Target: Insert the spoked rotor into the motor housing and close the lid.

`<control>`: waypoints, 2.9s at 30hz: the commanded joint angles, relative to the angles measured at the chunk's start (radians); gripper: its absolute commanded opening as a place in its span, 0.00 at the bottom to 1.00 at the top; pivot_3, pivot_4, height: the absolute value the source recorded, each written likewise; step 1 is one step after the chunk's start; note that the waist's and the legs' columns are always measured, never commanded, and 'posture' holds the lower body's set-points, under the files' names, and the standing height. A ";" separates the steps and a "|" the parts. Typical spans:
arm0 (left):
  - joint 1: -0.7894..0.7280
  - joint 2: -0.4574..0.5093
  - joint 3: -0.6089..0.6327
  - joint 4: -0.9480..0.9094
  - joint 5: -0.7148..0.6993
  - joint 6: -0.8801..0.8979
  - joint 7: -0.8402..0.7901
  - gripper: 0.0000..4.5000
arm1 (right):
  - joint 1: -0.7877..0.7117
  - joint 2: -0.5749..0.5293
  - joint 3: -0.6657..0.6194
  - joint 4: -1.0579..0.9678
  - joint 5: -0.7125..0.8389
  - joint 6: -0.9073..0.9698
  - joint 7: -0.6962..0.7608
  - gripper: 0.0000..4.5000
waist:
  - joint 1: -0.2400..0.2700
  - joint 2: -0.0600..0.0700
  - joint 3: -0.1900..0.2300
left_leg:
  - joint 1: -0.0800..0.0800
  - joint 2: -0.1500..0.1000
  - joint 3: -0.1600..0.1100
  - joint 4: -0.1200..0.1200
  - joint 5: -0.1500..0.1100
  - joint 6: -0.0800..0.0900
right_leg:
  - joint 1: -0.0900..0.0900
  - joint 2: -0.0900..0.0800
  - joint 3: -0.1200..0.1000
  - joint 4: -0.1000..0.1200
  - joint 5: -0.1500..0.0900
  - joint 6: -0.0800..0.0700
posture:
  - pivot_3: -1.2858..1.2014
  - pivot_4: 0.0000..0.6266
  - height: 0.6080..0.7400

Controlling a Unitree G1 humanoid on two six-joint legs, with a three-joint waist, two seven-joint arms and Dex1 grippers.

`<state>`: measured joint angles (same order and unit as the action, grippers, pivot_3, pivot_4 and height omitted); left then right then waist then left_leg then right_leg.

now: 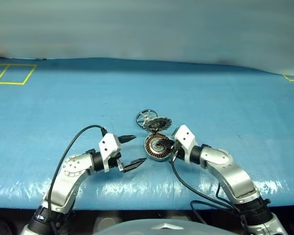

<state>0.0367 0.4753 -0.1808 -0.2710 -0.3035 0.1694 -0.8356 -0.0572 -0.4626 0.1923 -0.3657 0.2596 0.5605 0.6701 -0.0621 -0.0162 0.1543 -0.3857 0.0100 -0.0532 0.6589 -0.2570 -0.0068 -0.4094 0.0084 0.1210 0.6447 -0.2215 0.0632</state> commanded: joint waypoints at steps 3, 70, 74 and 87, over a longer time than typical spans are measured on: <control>-0.064 0.013 0.099 0.040 -0.037 0.011 0.020 1.00 | -0.006 -0.056 -0.036 -0.115 0.033 0.030 0.020 0.00 | 0.002 0.000 0.000 | -0.003 0.000 -0.001 0.000 0.000 0.000 | -0.002 0.000 -0.001 -0.001 0.000 0.001 | 0.52 0.24 1.00; -1.049 -0.260 -0.131 1.281 0.422 -0.309 -0.230 1.00 | 0.267 -0.034 -0.054 -0.336 -0.082 -0.006 -0.222 0.00 | 0.019 -0.001 0.001 | -0.012 -0.004 -0.005 0.006 0.000 0.000 | -0.005 0.001 -0.002 -0.001 0.005 0.009 | 0.52 0.24 1.00; -1.045 -0.270 -0.141 1.292 0.435 -0.317 -0.252 1.00 | 0.276 -0.031 -0.046 -0.337 -0.096 -0.008 -0.234 0.00 | 0.020 -0.001 0.001 | -0.012 -0.004 -0.005 0.006 0.000 0.000 | -0.005 0.001 -0.002 -0.001 0.005 0.009 | 0.52 0.24 1.00; -1.035 -0.282 -0.169 1.328 0.508 -0.338 -0.240 1.00 | 0.279 -0.016 -0.044 -0.321 -0.119 -0.009 -0.253 0.00 | 0.020 -0.001 0.001 | -0.011 -0.004 -0.005 0.007 0.000 0.000 | -0.004 0.001 -0.002 0.000 0.006 0.010 | 0.52 0.24 1.00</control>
<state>-0.9886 0.1944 -0.3514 1.0604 0.2008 -0.1591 -1.0708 0.2233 -0.4803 0.1518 -0.6577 0.1450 0.5732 0.4243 -0.0423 -0.0168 0.1553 -0.3965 0.0063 -0.0583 0.6655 -0.2569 -0.0066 -0.4138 0.0097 0.1195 0.6446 -0.2158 0.0731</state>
